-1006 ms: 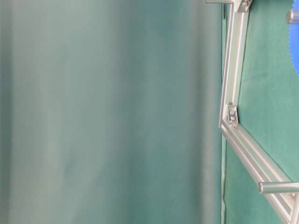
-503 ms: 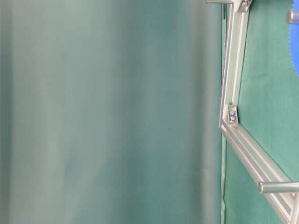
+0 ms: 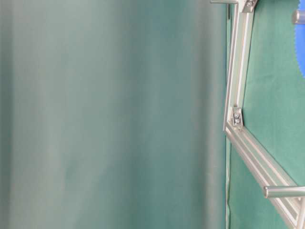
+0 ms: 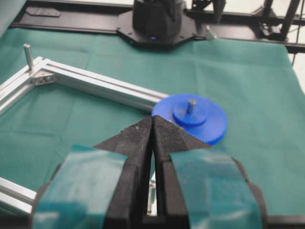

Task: Find the location of the shaft and insert the gear.

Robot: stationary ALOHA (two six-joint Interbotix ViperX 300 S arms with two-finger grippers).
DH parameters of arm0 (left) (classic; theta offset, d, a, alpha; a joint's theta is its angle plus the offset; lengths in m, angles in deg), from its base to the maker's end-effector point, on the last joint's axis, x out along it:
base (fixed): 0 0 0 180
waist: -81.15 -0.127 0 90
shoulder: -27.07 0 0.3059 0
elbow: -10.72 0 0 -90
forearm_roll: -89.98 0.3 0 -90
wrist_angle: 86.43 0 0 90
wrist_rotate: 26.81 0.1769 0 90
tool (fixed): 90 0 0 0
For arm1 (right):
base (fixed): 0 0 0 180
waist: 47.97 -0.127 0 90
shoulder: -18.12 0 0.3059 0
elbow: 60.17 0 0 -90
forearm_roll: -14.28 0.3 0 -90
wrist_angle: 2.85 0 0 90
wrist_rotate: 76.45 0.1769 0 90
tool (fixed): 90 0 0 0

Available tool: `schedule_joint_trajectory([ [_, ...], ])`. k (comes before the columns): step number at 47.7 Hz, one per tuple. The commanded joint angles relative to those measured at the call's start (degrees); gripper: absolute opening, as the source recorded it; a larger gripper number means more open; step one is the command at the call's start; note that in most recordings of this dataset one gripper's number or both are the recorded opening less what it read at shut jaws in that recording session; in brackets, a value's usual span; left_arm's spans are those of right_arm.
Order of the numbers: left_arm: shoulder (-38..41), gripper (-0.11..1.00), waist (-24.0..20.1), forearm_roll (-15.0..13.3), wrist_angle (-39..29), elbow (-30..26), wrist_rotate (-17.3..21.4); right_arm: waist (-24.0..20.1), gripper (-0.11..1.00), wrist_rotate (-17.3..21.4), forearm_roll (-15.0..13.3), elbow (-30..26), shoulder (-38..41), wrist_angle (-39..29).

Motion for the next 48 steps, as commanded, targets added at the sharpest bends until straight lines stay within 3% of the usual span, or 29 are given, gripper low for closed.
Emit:
schedule_joint_trajectory([
  [1, 0.44, 0.01, -0.09, -0.18, 0.35, -1.32, 0.00, 0.09, 0.88, 0.09, 0.09, -0.53, -0.26, 0.44],
  [48, 0.44, 0.01, -0.09, -0.18, 0.26, -1.32, 0.00, 0.09, 0.88, 0.88, 0.18, -0.44, -0.26, 0.53],
])
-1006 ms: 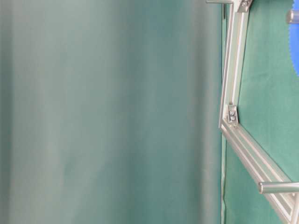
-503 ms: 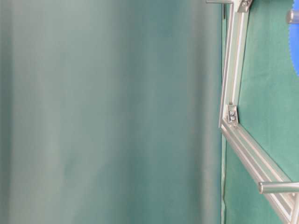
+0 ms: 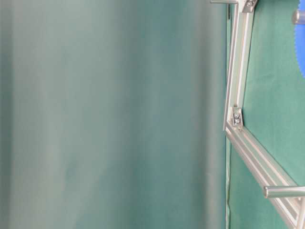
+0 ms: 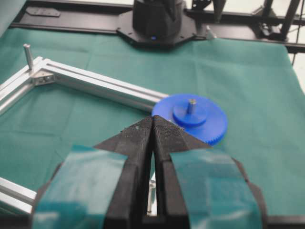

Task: Find the location of the shaft and insert the gear.

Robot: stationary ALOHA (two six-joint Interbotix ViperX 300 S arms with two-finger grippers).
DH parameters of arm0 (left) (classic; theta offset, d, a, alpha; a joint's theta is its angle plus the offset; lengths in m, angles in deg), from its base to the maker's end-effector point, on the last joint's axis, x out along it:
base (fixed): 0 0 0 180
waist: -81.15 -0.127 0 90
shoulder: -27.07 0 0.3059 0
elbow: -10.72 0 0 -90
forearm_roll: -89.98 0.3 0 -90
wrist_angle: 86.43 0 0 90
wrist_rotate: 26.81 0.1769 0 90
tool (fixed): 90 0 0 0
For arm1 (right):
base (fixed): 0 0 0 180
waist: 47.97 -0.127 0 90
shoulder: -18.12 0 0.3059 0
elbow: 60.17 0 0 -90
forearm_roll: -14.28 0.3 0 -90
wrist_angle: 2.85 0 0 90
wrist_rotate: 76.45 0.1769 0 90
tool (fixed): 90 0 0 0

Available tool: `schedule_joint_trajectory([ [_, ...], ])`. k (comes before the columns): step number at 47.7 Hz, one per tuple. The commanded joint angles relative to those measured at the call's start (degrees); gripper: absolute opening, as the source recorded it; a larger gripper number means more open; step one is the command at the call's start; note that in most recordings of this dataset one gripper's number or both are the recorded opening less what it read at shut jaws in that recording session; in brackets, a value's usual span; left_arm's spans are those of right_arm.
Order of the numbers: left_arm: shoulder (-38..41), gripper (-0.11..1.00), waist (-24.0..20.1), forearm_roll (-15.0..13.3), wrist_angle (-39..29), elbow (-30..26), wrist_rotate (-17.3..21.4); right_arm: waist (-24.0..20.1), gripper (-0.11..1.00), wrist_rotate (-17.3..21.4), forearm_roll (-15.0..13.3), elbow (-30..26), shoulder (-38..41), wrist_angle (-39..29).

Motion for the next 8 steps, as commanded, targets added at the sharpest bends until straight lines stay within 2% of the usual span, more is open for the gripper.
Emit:
schedule_joint_trajectory([
  [1, 0.44, 0.01, -0.18, -0.09, 0.26, -1.32, 0.00, 0.09, 0.88, 0.09, 0.18, -0.53, -0.09, 0.44],
  [8, 0.44, 0.01, -0.18, -0.18, 0.26, -1.32, 0.00, 0.09, 0.88, 0.09, 0.09, -0.44, -0.09, 0.44],
])
